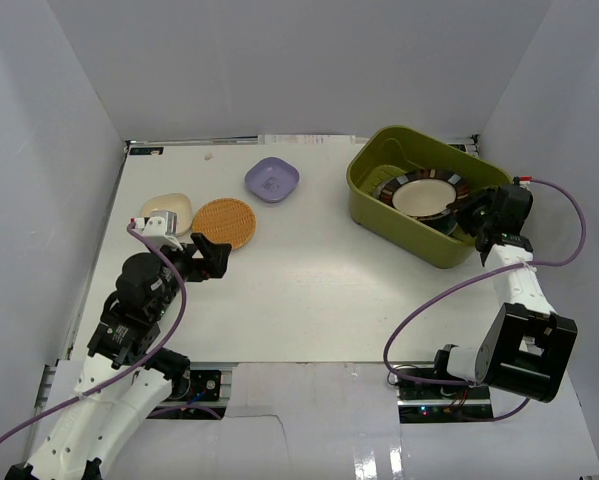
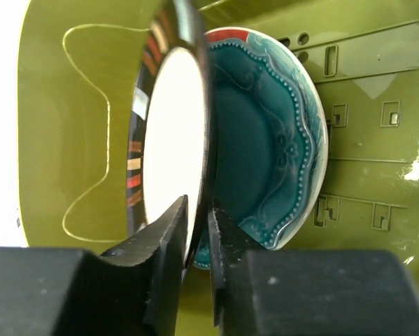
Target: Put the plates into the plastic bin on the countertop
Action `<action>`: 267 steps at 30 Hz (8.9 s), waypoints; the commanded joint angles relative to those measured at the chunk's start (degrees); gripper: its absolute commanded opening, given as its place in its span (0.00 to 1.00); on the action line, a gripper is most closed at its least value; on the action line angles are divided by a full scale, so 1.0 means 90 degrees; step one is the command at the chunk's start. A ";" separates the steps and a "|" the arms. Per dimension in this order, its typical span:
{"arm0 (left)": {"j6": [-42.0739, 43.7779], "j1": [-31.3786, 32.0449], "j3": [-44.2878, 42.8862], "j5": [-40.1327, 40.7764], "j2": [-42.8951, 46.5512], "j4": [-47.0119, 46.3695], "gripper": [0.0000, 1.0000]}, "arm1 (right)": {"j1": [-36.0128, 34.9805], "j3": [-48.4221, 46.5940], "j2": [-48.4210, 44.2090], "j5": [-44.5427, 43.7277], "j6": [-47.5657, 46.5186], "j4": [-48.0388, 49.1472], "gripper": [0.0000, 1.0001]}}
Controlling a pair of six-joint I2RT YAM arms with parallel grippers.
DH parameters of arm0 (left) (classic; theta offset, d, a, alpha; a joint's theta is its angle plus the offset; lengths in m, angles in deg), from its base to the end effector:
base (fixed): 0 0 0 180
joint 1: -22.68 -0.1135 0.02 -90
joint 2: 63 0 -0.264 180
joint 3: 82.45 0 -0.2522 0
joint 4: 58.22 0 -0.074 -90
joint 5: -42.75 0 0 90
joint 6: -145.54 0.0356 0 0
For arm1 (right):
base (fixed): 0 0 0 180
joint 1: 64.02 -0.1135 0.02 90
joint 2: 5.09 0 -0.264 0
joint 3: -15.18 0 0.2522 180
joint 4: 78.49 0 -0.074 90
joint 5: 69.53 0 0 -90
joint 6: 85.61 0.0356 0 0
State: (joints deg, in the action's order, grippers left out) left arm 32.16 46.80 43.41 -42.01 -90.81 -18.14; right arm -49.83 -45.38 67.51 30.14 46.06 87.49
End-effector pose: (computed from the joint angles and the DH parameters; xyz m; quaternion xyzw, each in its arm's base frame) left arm 0.1098 -0.0456 0.3225 -0.0231 0.7860 -0.2155 0.5790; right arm 0.2785 -0.0642 0.2649 0.3565 0.7677 0.1948 0.4955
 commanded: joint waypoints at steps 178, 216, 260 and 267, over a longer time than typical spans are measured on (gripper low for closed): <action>-0.3604 -0.4652 -0.0132 -0.0249 -0.6165 -0.2691 0.98 | -0.6236 -0.8167 0.6366 -0.4101 -0.1847 -0.1212 0.87; -0.2656 -0.4819 -0.0924 0.0044 -0.5868 -0.2153 0.00 | -0.6186 -0.6782 0.6427 -0.4258 -0.1221 0.0662 0.08; -0.2031 0.2437 -0.6888 0.0444 -0.8881 -0.1597 0.00 | -0.0796 -0.1771 0.0206 -0.1974 -0.2218 -0.0948 0.72; -0.2197 0.2769 -0.8695 0.0424 -1.0278 -0.1022 0.00 | -0.0338 -0.3119 -0.0546 -0.1543 -0.1575 -0.1251 0.73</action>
State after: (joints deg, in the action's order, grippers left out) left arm 13.56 70.12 -28.89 -39.06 -182.24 -29.79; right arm -54.37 -68.22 66.90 13.88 28.48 74.62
